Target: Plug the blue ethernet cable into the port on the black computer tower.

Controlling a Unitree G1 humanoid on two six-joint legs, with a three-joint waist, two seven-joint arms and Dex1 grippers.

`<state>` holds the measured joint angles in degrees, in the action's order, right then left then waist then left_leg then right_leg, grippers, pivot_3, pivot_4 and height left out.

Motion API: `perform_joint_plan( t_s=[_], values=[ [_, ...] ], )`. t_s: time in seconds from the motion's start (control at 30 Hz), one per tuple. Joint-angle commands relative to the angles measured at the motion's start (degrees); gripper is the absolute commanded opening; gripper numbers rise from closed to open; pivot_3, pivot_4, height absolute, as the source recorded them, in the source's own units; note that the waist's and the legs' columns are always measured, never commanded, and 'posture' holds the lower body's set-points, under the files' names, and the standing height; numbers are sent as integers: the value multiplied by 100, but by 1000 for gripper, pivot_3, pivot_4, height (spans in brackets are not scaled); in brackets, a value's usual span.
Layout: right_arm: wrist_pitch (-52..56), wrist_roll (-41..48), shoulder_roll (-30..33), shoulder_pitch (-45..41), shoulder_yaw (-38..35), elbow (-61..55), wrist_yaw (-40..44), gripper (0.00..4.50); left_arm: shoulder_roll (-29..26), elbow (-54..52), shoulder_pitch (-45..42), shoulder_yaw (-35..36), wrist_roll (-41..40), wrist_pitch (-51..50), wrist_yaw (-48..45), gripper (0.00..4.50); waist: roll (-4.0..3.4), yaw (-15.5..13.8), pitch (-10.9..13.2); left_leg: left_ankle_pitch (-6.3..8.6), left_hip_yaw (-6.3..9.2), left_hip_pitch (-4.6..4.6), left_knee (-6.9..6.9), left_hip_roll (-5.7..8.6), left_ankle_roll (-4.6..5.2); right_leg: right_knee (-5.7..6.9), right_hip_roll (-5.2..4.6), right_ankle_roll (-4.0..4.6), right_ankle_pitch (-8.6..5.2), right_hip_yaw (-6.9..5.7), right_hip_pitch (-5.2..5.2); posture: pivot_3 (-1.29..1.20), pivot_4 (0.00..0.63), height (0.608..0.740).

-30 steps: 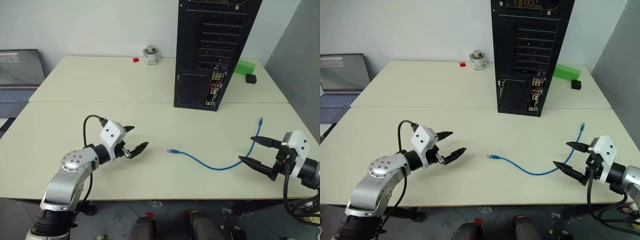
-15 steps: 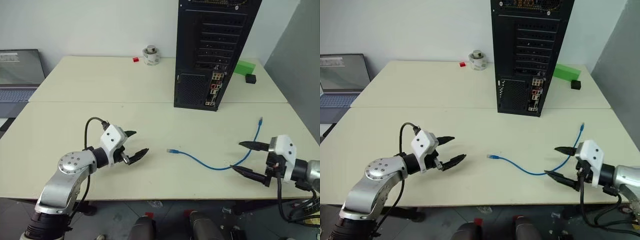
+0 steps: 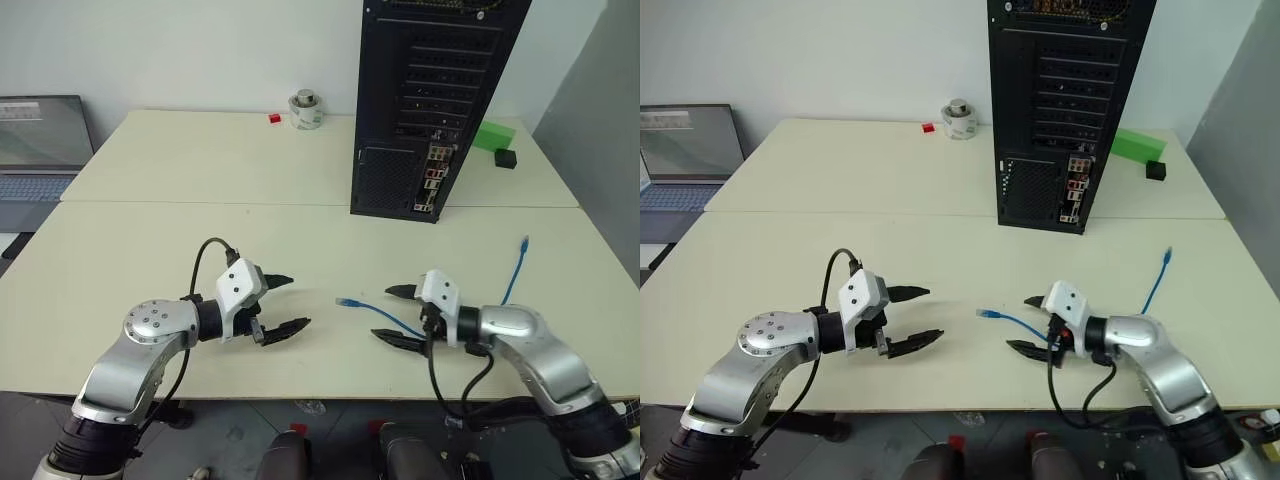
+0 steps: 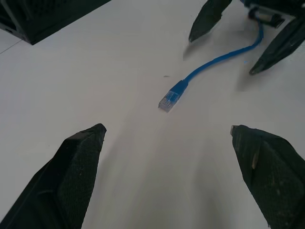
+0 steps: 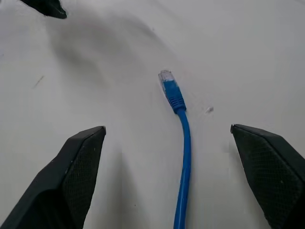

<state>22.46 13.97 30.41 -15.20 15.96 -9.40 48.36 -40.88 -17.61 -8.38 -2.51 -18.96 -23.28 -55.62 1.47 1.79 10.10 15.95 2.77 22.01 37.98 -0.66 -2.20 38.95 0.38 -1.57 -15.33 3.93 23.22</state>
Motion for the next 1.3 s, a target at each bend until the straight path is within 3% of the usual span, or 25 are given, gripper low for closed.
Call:
perform_joint_plan(
  t_s=[0.03, 0.13, 0.37, 0.67, 0.77, 1.3],
  values=[
    [-296, -233, -155, -153, 93, 231, -33, 4460, -50, -90, -26, -58, 62, 161, -44, 4500, 0, 1, 0, 0, 1, 0, 0, -1, 0, 0, 1, 0, 0, -1, 0, 0, 150, 740],
    [-433, -389, -275, -184, 115, 424, -114, 4460, -20, -95, -26, -82, 65, 148, -10, 4500, 0, 2, 0, 0, 2, 0, 0, -1, 0, 0, 0, 0, 0, -1, 0, 0, 150, 740],
    [-600, -672, -391, -275, 120, 737, -159, 2985, -44, -39, -5, -210, 268, 299, -4, 4500, 0, 5, 0, 0, 2, -1, 0, -1, 0, 1, 0, 0, 0, -1, 0, 0, 150, 740],
    [-837, -1050, -378, -433, 154, 796, -142, 640, 166, 272, -163, -300, 451, 432, 132, 4500, 0, 5, 0, 0, 3, 0, 1, 0, 0, 2, 0, 1, 0, -3, 0, 0, 150, 740],
    [-830, -1061, -380, -458, 122, 718, -94, 50, 251, 460, -264, -387, 573, 545, 199, 4500, 0, 5, 0, 0, 3, -1, 1, 1, 0, 2, 0, 1, 1, -2, 0, 0, 150, 740],
    [-141, -772, -84, -668, 198, -496, 608, 50, 407, 1389, -1154, -815, 686, 1137, -601, 4500, 0, 5, 0, 0, 9, 0, 2, 1, 0, 4, 1, 1, 1, -10, 0, 0, 150, 740]
  ],
)
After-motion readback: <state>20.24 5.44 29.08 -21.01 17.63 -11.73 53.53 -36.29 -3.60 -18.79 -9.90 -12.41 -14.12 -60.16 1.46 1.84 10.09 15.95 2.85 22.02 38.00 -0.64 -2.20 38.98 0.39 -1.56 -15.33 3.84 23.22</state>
